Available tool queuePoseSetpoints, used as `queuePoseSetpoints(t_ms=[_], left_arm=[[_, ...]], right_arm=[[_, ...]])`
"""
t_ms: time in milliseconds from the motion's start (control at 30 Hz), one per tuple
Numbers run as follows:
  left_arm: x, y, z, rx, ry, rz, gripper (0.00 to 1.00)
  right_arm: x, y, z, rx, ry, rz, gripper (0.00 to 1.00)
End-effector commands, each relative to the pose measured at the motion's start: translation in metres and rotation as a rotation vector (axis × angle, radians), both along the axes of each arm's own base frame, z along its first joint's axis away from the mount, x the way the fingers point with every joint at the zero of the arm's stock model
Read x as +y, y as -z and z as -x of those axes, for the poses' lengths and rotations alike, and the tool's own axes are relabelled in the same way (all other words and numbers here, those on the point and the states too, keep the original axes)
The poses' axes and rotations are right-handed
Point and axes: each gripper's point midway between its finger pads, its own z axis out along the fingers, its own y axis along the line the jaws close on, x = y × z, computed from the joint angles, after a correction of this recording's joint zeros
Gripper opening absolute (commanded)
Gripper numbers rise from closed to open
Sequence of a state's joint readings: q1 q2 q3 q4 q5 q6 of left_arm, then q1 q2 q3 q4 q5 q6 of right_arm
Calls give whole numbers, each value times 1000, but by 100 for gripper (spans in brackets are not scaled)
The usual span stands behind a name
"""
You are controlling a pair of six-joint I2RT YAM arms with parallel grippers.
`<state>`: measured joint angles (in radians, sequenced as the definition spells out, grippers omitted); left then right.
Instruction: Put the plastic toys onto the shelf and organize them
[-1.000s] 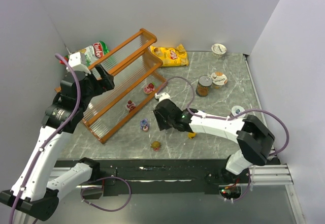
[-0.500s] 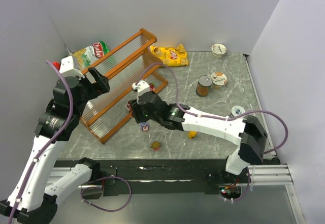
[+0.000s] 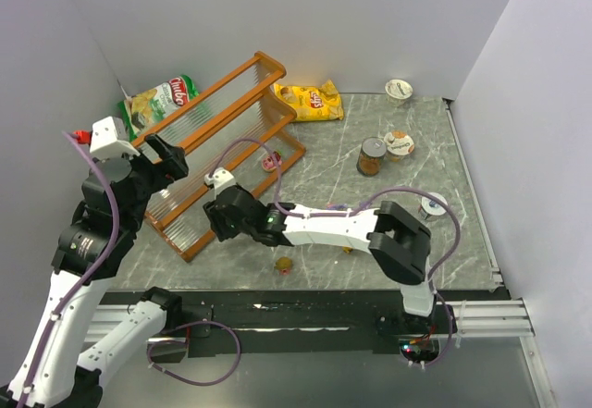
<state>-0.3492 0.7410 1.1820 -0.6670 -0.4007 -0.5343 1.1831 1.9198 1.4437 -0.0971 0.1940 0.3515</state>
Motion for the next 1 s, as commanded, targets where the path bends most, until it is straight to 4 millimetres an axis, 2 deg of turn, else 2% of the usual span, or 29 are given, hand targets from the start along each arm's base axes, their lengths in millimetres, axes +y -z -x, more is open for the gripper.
queuePoseSetpoints(t_ms=[0, 200, 467, 633, 967], left_arm=[[7, -8, 0, -15, -45, 13, 96], [2, -13, -4, -9, -37, 39, 96], [2, -23, -5, -8, -33, 32, 96], [-1, -20, -8, 10, -27, 30, 96], [-4, -9, -13, 35, -19, 26, 96]], right_arm=[[44, -37, -13, -45, 9, -175, 11], [69, -31, -15, -55, 3, -221, 11], [98, -10, -14, -47, 15, -257, 11], [100, -2, -16, -55, 60, -247, 11], [98, 30, -16, -17, 106, -209, 11]])
